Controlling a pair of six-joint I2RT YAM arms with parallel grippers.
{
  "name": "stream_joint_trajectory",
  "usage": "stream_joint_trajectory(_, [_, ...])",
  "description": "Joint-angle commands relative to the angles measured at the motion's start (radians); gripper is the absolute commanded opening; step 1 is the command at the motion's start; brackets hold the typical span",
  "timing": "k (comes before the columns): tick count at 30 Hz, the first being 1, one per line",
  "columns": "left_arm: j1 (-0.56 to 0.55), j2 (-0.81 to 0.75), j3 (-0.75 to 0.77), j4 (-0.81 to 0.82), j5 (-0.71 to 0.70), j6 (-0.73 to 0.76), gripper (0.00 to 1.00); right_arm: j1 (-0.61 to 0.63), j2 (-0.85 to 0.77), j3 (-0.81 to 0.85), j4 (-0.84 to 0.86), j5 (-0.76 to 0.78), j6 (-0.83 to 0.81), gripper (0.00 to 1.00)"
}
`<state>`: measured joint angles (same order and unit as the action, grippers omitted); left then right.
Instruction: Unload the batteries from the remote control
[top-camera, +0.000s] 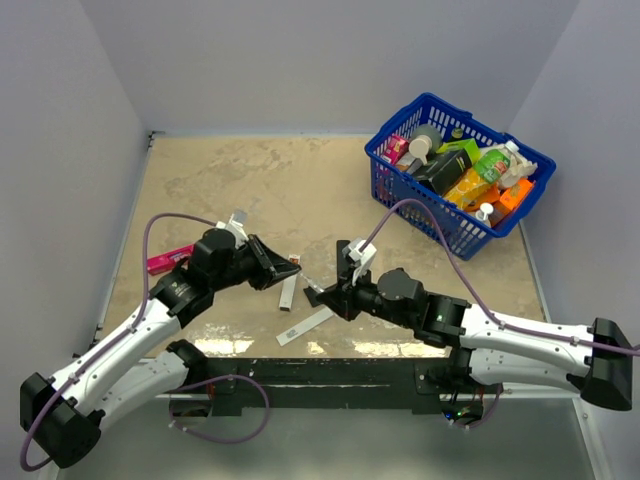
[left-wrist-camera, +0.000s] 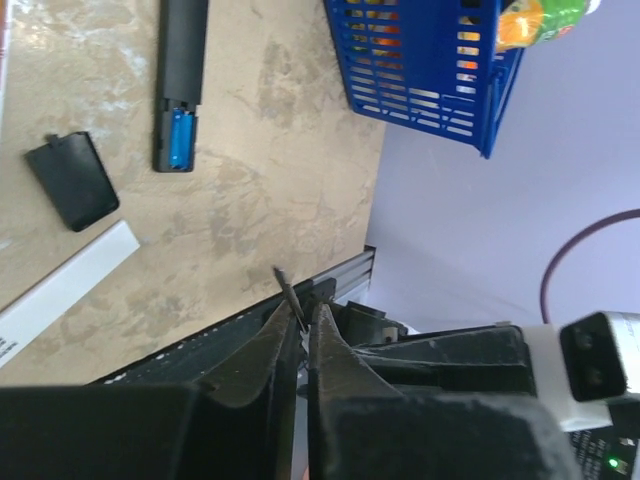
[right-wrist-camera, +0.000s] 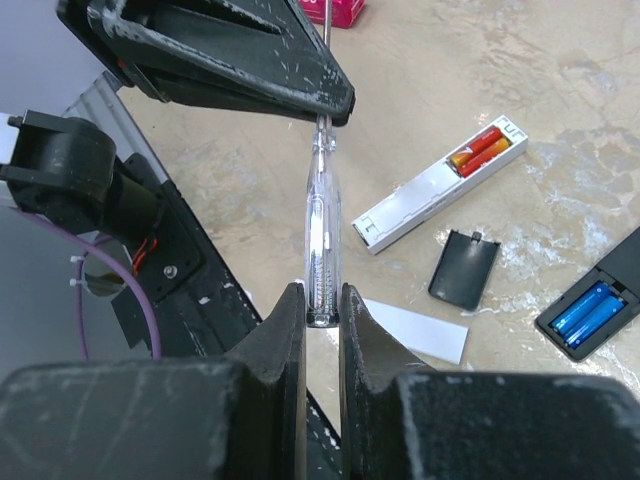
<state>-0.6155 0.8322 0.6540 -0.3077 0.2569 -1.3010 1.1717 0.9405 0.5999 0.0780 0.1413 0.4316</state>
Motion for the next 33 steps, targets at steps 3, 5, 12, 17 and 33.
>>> stream_joint_trajectory(3, [-0.001,0.01,-0.039,0.024,0.031,-0.021,0.0,0.002,-0.038,0.005,0.065,0.087,0.033,0.07])
stream_joint_trajectory(5, [-0.001,-0.005,-0.05,0.007,0.025,-0.073,0.0,0.002,-0.058,-0.018,0.136,0.11,0.01,0.27])
stream_joint_trajectory(12, [-0.001,-0.122,-0.113,-0.077,-0.015,-0.355,0.0,0.002,-0.086,-0.191,0.485,0.1,-0.192,0.6])
stream_joint_trajectory(17, [0.0,-0.122,-0.059,-0.155,-0.041,-0.481,0.0,0.002,-0.043,-0.256,0.695,0.009,-0.301,0.66])
stream_joint_trajectory(33, [-0.001,0.031,0.081,-0.268,-0.013,-0.463,0.0,0.008,0.052,-0.276,0.749,0.038,-0.257,0.54])
